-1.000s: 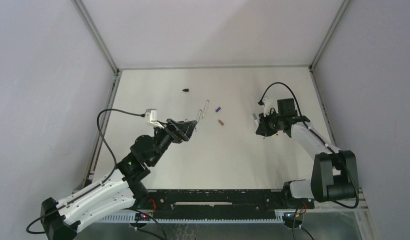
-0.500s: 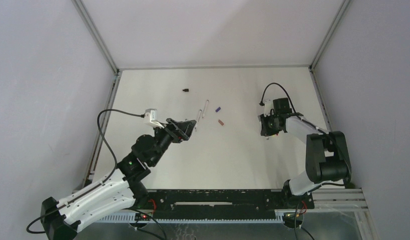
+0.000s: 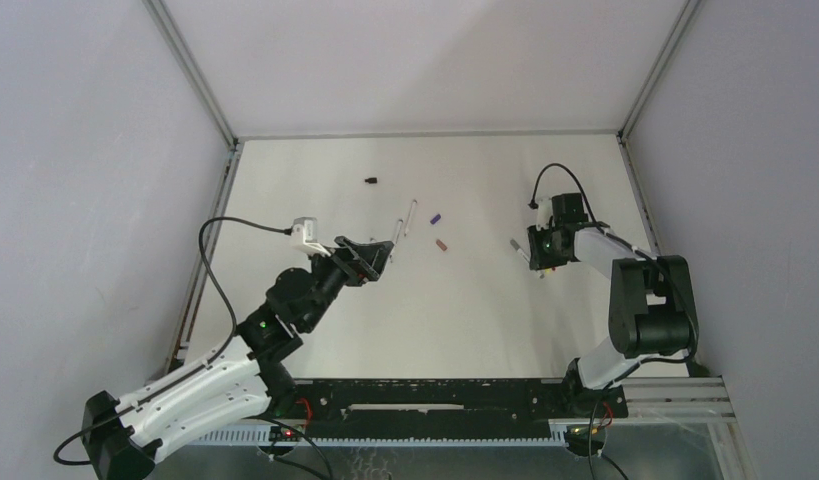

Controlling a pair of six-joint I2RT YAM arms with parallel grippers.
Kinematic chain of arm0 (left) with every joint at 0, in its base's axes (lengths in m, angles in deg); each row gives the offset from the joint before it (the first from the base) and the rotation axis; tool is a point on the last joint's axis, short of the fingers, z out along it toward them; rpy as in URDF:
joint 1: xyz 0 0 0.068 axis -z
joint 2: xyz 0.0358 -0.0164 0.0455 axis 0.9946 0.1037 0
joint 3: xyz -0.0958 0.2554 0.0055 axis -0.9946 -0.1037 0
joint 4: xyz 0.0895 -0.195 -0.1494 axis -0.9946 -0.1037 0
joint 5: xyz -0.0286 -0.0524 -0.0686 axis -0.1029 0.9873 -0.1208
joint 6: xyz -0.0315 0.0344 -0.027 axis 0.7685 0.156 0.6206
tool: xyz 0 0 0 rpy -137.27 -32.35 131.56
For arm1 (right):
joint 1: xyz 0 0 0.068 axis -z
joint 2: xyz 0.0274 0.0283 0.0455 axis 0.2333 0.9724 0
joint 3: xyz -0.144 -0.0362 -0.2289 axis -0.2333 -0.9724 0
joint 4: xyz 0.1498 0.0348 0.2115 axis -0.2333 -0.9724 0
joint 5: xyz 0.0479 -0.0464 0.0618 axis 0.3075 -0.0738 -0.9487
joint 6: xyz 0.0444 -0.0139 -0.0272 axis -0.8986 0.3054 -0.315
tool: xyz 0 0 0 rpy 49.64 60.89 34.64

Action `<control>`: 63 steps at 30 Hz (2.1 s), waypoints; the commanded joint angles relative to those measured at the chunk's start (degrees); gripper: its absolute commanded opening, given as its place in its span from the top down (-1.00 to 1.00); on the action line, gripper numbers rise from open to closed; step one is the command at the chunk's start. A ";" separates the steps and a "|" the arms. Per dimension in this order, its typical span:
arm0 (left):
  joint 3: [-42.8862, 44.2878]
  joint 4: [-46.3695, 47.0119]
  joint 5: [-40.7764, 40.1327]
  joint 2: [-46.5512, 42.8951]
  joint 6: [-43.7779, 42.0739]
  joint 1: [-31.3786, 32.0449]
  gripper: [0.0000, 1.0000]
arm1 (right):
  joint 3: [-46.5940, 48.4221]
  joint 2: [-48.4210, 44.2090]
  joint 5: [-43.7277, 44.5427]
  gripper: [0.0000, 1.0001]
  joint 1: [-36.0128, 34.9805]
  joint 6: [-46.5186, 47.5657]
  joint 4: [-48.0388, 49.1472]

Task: Insert the pens into the pen caps
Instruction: Place the pen at the center of the board.

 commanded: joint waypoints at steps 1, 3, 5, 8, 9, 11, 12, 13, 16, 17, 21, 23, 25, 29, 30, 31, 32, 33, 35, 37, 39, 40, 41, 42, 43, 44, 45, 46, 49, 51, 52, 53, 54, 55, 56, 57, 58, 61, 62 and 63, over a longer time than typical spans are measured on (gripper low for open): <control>-0.35 0.75 -0.48 0.40 0.58 -0.55 -0.65 | 2.38 -4.58 -4.81 0.26 2.10 -0.86 -0.82; -0.38 0.52 -0.45 0.66 0.67 -0.72 -0.65 | 2.38 -6.29 -8.49 0.25 2.21 -0.09 -1.67; -0.29 0.26 -0.39 0.98 0.76 -0.86 -0.65 | 2.38 -7.76 -11.87 0.24 4.02 0.97 -2.38; -0.01 -0.36 -0.41 1.37 0.76 -1.01 -0.65 | 2.38 -9.52 -16.65 0.24 4.94 2.45 -3.40; 0.02 -0.59 -0.37 1.49 0.76 -1.12 -0.65 | 2.38 -9.93 -17.86 0.24 5.29 2.87 -3.65; 0.23 -1.13 -0.41 1.76 0.66 -1.43 -0.65 | 2.38 -10.53 -20.33 0.23 6.03 3.65 -4.25; 0.40 -1.50 -0.45 1.88 0.63 -1.49 -0.65 | 2.38 -10.78 -21.59 0.23 6.34 3.93 -4.44; 0.52 -1.93 -0.47 2.01 0.59 -1.64 -0.65 | 2.38 -10.92 -22.69 0.24 6.61 4.28 -4.83; 1.02 -3.32 -0.41 2.43 0.29 -2.22 -0.65 | 2.58 -11.29 -26.19 0.24 7.34 5.75 -6.14; 1.24 -3.93 -0.37 2.59 0.06 -2.50 -0.65 | 2.75 -11.31 -26.96 0.24 7.47 6.11 -6.51; 3.03 -7.54 0.42 3.85 -0.45 -4.63 -0.65 | 3.26 -11.37 -30.19 0.24 7.99 7.51 -7.96; 4.10 -9.41 1.55 4.73 -0.59 -6.21 -0.65 | 3.27 -11.56 -31.07 0.24 8.15 7.75 -8.15; 4.82 -10.44 2.73 5.58 -0.69 -7.90 -0.65 | 3.30 -11.66 -31.77 0.24 8.27 7.91 -8.31; 6.37 -10.96 5.51 7.36 -1.11 -11.50 -0.64 | 3.26 -11.66 -32.43 0.23 8.67 8.00 -8.42; 6.86 -11.04 6.29 7.99 -1.23 -12.44 -0.64 | 3.26 -11.66 -32.61 0.24 8.71 7.96 -8.42; 7.46 -10.97 7.02 8.63 -1.25 -13.82 -0.64 | 3.26 -11.66 -32.78 0.23 8.84 7.95 -8.43; 8.15 -11.03 7.63 9.47 -1.21 -14.82 -0.64 | 3.26 -11.73 -32.90 0.23 8.89 7.99 -8.43; 8.88 -11.03 8.33 10.48 -1.07 -15.81 -0.64 | 3.26 -11.74 -32.99 0.23 9.02 8.00 -8.43; 10.76 -12.97 10.12 12.73 -0.91 -17.80 -0.63 | 3.26 -12.03 -33.23 0.23 9.28 8.00 -8.43; 13.20 -14.05 11.91 15.54 -0.91 -19.77 -0.63 | 3.26 -12.25 -33.47 0.24 9.62 8.00 -8.51; 15.89 -14.91 14.08 18.71 -1.06 -21.72 -0.63 | 3.26 -12.48 -33.77 0.24 9.98 7.99 -8.49; 17.15 -15.36 15.11 20.40 -1.12 -22.59 -0.63 | 3.26 -12.53 -33.92 0.24 10.22 7.98 -8.51; 19.21 -16.00 16.01 22.19 -1.36 -23.50 -0.62 | 3.26 -12.61 -34.10 0.24 10.48 7.99 -8.51; 20.69 -16.53 16.69 24.37 -1.47 -24.32 -0.61 | 3.26 -12.69 -34.30 0.24 10.67 8.00 -8.51; 22.00 -17.09 17.49 25.60 -1.64 -25.15 -0.60 | 3.26 -12.78 -34.45 0.23 10.85 8.00 -8.56; 23.60 -17.76 18.25 27.90 -1.73 -26.01 -0.60 | 3.26 -12.80 -34.57 0.23 11.03 8.00 -8.60; 25.12 -18.47 18.94 29.68 -1.80 -26.82 -0.58 | 3.26 -12.88 -34.67 0.24 11.21 8.00 -8.63; 26.55 -19.01 19.81 31.50 -2.12 -27.92 -0.55 | 3.28 -12.89 -34.83 0.24 11.40 8.00 -8.70; 31.22 -21.49 22.11 36.95 -2.97 -30.12 -0.48 | 3.26 -12.89 -35.16 0.24 11.94 8.00 -8.69; 34.25 -23.18 23.23 40.75 -3.53 -31.94 -0.45 | 3.26 -12.70 -35.45 0.24 12.10 8.00 -8.69; 35.72 -23.70 23.87 42.55 -3.80 -32.74 -0.41 | 3.26 -12.57 -35.52 0.23 12.14 8.08 -8.69; 37.16 -24.12 24.46 44.57 -4.05 -33.38 -0.38 | 3.26 -12.42 -35.61 0.24 12.15 8.09 -8.67; 38.84 -24.36 25.47 46.68 -4.25 -34.16 -0.33 | 3.28 -12.25 -35.65 0.24 12.15 8.04 -8.69; 40.60 -24.53 26.42 48.88 -4.40 -34.85 -0.27 | 3.30 -12.09 -35.66 0.24 12.15 8.15 -8.63; 42.45 -24.70 27.57 51.38 -4.50 -35.55 -0.21 | 3.26 -11.93 -35.66 0.24 12.19 8.22 -8.68; 44.50 -24.77 28.74 53.59 -4.51 -36.26 -0.14 | 3.31 -11.80 -35.66 0.24 12.22 8.25 -8.73; 46.52 -24.84 29.75 56.14 -4.51 -36.84 0.03 | 3.26 -11.69 -35.66 0.24 12.24 8.24 -8.63; 54.52 -25.69 31.76 64.52 -3.90 -38.51 0.21 | 3.46 -11.21 -35.79 0.23 12.32 8.55 -8.86; 57.15 -26.10 32.33 67.02 -3.59 -39.03 0.25 | 3.63 -10.96 -35.89 0.24 12.34 8.73 -9.05; 59.51 -26.45 32.66 69.30 -2.91 -39.57 0.27 | 3.69 -10.69 -36.03 0.24 12.37 8.83 -9.21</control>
